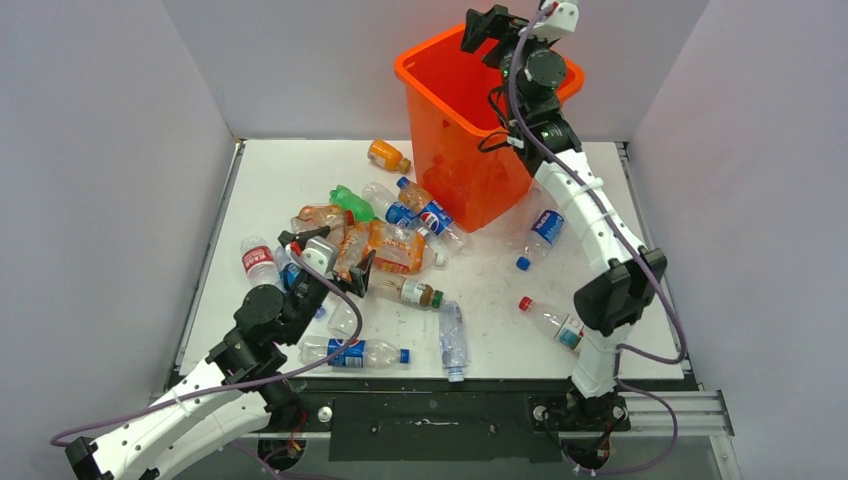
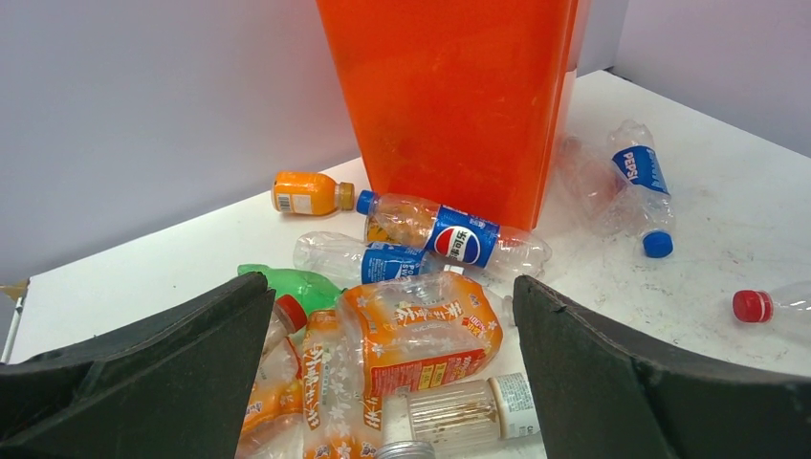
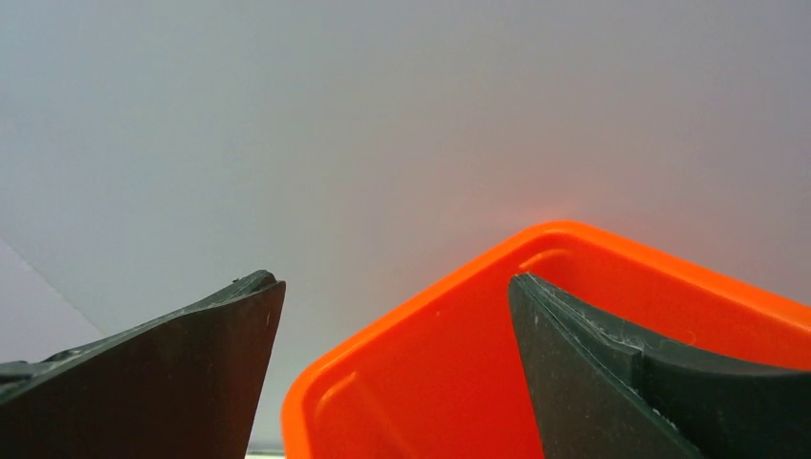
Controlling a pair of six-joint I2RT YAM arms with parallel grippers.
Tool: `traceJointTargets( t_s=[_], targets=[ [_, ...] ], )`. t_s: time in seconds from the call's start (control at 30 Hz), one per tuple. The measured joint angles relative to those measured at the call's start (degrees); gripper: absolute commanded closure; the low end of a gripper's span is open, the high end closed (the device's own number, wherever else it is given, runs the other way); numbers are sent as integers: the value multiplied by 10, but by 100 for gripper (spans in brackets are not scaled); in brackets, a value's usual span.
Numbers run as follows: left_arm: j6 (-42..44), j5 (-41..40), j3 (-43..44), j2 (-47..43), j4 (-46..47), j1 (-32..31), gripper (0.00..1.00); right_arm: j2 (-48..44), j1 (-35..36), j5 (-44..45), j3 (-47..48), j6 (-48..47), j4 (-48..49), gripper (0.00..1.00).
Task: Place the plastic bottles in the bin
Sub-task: Place the plastic bottle in the trash bin, then pick up the plastic bottle at the center of the board.
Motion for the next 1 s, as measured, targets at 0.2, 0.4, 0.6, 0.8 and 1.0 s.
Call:
traceJointTargets(
  t_s=[0.2,0.4,0.6,0.8,1.0],
  targets=[
    [5,-9,-4,4,4,0,4,-190,78,26,-193,9,14,10],
    [10,-17,-9,3,6,-3,4,-445,184,12,-470,39,31,10],
    [3,-18,-10,13,6,-12,4,-595,179,-13,-766,96,22,10],
    [-83,-25,23,56,-49,-12,4,-608,179,-46,-972,184,-45,10],
    [-175,14,116,102,-159,-12,4,-585,179,-108,-986,198,-79,10]
  ],
)
